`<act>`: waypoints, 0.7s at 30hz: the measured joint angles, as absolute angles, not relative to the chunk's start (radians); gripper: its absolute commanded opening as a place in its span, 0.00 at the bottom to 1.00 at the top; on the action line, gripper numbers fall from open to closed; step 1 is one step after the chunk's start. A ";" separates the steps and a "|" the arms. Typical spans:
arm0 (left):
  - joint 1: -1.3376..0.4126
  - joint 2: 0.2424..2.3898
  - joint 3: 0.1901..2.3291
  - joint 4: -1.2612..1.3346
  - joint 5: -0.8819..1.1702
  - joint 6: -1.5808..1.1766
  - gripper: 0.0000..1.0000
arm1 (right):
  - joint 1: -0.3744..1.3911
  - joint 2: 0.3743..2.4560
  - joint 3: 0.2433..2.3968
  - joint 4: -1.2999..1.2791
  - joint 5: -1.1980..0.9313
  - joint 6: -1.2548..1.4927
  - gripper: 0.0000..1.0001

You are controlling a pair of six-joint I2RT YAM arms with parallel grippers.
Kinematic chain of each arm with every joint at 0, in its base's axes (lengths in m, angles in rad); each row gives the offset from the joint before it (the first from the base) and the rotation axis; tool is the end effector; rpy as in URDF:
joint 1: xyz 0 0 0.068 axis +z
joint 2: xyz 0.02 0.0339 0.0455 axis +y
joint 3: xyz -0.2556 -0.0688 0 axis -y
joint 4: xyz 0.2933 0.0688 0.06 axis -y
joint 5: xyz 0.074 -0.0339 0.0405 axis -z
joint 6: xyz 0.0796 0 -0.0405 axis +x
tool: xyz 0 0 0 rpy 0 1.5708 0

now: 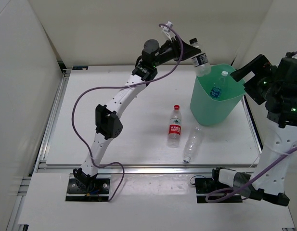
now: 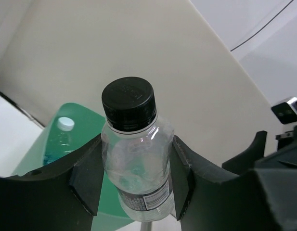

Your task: Put the plastic bottles in the bin

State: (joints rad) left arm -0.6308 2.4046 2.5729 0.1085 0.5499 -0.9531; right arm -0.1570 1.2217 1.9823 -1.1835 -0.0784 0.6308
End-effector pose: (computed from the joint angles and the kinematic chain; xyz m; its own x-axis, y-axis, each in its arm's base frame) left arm 0.4801 -0.4021 0.4323 -0.6131 -0.4129 -0.6735 0.7063 0.0956 -0.7015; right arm 0.2415 -0.0319 0.5364 -0.2770 0.6392 -0.7175 0.3080 0.7663 0.5638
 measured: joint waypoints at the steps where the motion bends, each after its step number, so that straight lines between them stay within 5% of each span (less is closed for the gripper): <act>1: -0.647 2.412 2.572 0.117 0.540 -0.956 0.51 | -0.157 1.211 1.987 -1.184 -0.079 0.624 1.00; 12: -0.764 2.483 2.566 0.124 0.455 -0.931 0.68 | -0.157 1.138 1.987 -1.223 -0.079 0.558 1.00; 14: -0.770 2.486 2.559 0.109 0.453 -0.921 0.82 | -0.157 1.138 1.987 -1.229 -0.080 0.548 1.00; 15: -0.770 2.488 2.559 0.105 0.451 -0.919 1.00 | -0.157 1.139 1.987 -1.230 -0.083 0.546 1.00; 21: -0.760 2.488 2.554 0.074 0.452 -0.881 1.00 | -0.157 1.137 1.979 -1.229 -0.098 0.544 1.00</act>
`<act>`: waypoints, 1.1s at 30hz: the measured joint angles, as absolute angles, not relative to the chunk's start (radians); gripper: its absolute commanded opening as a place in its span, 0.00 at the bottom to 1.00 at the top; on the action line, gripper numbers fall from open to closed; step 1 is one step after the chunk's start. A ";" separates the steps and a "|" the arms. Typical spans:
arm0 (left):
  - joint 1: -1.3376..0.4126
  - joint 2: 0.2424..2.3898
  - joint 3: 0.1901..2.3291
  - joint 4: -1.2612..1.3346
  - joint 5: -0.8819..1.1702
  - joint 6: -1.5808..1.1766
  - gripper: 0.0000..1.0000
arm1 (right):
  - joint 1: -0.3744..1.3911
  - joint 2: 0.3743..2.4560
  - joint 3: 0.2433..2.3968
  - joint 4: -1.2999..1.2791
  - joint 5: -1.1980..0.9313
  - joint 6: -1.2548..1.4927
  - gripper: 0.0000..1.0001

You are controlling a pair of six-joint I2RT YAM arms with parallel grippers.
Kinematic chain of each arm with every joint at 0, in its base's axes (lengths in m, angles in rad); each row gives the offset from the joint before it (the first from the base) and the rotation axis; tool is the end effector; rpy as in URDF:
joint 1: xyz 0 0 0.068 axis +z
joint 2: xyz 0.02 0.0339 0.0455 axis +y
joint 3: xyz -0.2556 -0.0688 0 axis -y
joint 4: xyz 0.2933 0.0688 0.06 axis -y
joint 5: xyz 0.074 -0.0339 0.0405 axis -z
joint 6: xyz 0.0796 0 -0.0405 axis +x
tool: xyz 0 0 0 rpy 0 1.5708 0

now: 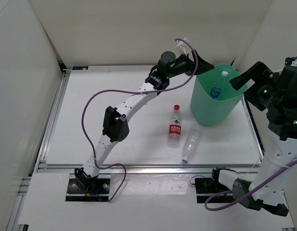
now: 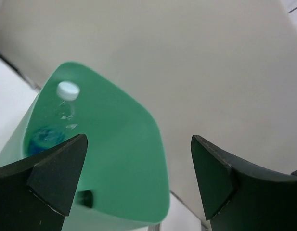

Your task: Put the plastic bottles in the bin

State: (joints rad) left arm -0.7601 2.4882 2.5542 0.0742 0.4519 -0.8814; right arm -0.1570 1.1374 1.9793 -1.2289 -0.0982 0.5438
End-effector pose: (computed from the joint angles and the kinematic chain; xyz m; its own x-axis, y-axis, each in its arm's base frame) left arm 0.4514 -0.4771 0.3684 -0.6557 -0.3345 -0.6769 0.6717 0.1509 -0.7252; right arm 0.2038 -0.0244 0.5464 -0.2849 0.5664 -0.7733 0.2493 0.8228 0.5108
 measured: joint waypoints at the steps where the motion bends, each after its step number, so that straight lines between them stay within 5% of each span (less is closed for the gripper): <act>1: -0.757 2.477 2.534 0.066 0.452 -0.863 1.00 | -0.157 1.130 1.958 -1.221 -0.104 0.544 1.00; 7: -0.700 2.212 2.200 -0.049 0.419 -0.673 1.00 | -0.157 0.973 1.634 -1.189 -0.108 0.564 1.00; 15: -0.581 1.319 1.436 -0.063 0.134 -0.477 1.00 | -0.155 0.736 1.056 -1.149 -0.165 0.654 1.00; 19: -0.585 1.007 1.223 -0.094 0.050 -0.438 1.00 | -0.148 0.748 0.868 -1.107 -0.189 0.686 1.00; 33: -0.521 0.909 1.081 -0.467 -0.063 -0.439 1.00 | 0.128 1.156 0.717 -0.796 -0.115 0.812 1.00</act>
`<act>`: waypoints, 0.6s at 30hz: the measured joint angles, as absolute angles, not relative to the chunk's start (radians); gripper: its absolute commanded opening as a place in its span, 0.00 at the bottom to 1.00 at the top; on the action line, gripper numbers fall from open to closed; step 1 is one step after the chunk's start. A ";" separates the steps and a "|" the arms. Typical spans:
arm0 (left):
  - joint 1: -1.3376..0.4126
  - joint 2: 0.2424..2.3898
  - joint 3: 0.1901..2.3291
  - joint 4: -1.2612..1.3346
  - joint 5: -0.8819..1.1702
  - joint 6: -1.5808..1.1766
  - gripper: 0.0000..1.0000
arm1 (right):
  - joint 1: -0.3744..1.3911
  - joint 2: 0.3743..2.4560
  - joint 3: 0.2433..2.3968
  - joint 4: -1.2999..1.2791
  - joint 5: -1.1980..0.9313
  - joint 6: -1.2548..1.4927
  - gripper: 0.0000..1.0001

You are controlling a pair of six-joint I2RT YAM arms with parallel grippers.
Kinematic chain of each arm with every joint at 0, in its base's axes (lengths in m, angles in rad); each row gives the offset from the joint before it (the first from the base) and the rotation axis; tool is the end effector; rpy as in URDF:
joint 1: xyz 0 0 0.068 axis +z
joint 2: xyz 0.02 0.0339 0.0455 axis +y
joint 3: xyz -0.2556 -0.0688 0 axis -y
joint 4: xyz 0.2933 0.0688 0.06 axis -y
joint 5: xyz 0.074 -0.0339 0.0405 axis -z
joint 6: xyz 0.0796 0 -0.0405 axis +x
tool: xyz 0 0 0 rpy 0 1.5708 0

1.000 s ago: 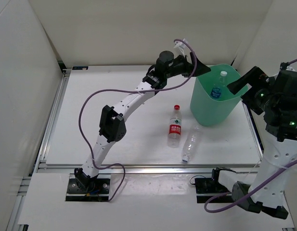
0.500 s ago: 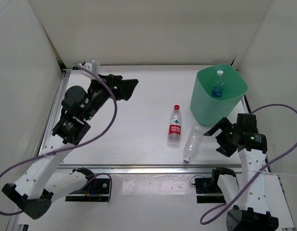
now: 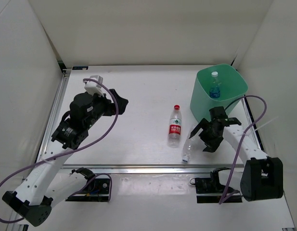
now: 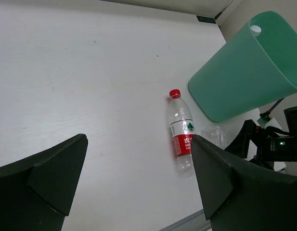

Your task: Put the plastic bottles in the bin

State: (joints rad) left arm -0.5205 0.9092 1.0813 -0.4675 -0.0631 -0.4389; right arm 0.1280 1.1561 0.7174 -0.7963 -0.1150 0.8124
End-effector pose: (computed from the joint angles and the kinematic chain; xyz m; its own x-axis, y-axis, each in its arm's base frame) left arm 0.2527 -0.1391 0.3798 -0.4173 -0.2496 -0.8738 0.2946 0.8725 -0.3899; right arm 0.2552 0.0421 0.1326 -0.7633 0.6289 -0.1480 0.5668 0.7618 0.3137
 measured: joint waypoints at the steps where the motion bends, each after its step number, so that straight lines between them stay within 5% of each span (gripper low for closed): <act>1: -0.521 0.896 1.081 -0.476 -0.070 -0.439 1.00 | 0.142 1.180 0.717 -0.783 -0.106 0.823 1.00; 5: -0.520 0.851 1.081 -0.509 -0.094 -0.440 1.00 | 0.160 1.241 0.717 -0.731 -0.078 0.858 1.00; 11: -0.520 0.828 1.081 -0.558 -0.129 -0.442 1.00 | 0.130 1.348 0.702 -0.667 -0.085 0.898 0.65; 18: -0.520 0.826 1.080 -0.584 -0.179 -0.461 1.00 | 0.110 1.279 0.689 -0.706 -0.109 0.910 0.47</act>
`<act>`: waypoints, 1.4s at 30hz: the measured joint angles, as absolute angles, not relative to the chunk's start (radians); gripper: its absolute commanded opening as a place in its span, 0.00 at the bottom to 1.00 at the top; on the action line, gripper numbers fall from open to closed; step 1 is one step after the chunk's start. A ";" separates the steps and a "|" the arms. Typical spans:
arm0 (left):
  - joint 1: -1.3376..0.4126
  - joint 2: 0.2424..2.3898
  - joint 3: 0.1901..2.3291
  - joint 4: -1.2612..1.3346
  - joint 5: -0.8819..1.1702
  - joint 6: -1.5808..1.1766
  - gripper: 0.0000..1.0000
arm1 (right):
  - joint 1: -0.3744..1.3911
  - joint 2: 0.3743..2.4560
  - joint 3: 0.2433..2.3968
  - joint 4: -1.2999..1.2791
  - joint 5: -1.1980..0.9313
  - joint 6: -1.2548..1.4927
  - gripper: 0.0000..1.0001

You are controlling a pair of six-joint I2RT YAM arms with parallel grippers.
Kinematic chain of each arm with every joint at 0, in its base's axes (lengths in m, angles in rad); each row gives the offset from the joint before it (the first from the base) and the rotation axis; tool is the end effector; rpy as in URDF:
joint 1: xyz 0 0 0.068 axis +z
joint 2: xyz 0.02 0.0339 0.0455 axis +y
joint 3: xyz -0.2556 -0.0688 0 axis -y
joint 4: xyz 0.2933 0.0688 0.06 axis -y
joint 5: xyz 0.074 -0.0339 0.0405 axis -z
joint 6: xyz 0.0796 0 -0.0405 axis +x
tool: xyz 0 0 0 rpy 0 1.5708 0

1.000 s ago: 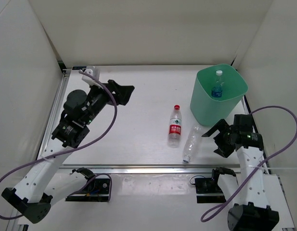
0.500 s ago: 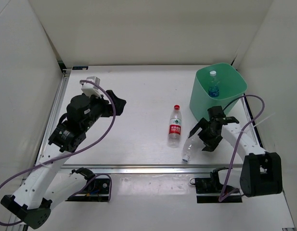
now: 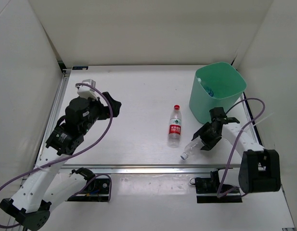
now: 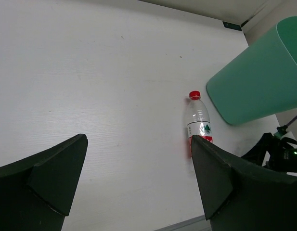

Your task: Put the plastic bottles in the bin

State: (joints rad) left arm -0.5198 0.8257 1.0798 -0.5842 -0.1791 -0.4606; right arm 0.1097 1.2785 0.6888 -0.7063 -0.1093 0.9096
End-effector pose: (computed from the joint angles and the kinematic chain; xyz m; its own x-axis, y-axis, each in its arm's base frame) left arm 0.2324 -0.1166 0.3838 -0.4042 -0.2726 -0.8731 0.1818 0.9116 -0.3688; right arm 0.2625 0.0376 0.0976 -0.6966 0.7126 -0.0838 0.6702 0.6879 0.2786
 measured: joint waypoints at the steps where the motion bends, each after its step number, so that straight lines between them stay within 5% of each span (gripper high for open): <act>1: -0.520 0.826 1.078 -0.584 -0.186 -0.465 1.00 | 0.110 1.251 0.697 -0.743 -0.110 0.910 0.47; 6: -0.514 0.832 1.067 -0.585 -0.220 -0.491 1.00 | 0.084 1.073 0.893 -1.008 -0.083 0.906 0.45; 10: -0.513 0.859 1.066 -0.585 -0.259 -0.516 1.00 | 0.035 1.036 1.323 -1.192 -0.009 0.878 0.46; 18: -0.506 0.970 1.087 -0.595 -0.234 -0.601 1.00 | -0.005 1.334 2.172 -1.229 0.166 0.784 0.47; 22: -0.501 1.142 1.201 -0.602 -0.095 -0.596 1.00 | -0.035 1.471 2.181 -1.159 0.206 0.760 0.62; 28: -0.506 1.411 1.396 -0.600 0.076 -0.553 1.00 | -0.127 1.599 1.951 -1.065 0.109 0.704 0.98; 42: -0.651 2.020 1.842 -0.538 0.379 -0.506 1.00 | -0.197 1.462 1.928 -1.011 -0.098 0.687 1.00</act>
State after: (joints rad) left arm -0.6510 2.0201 1.8420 -0.5377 0.3790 -0.5060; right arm -0.1970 1.4616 1.9278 -1.0107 -0.0982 0.6872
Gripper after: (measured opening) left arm 0.990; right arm 0.998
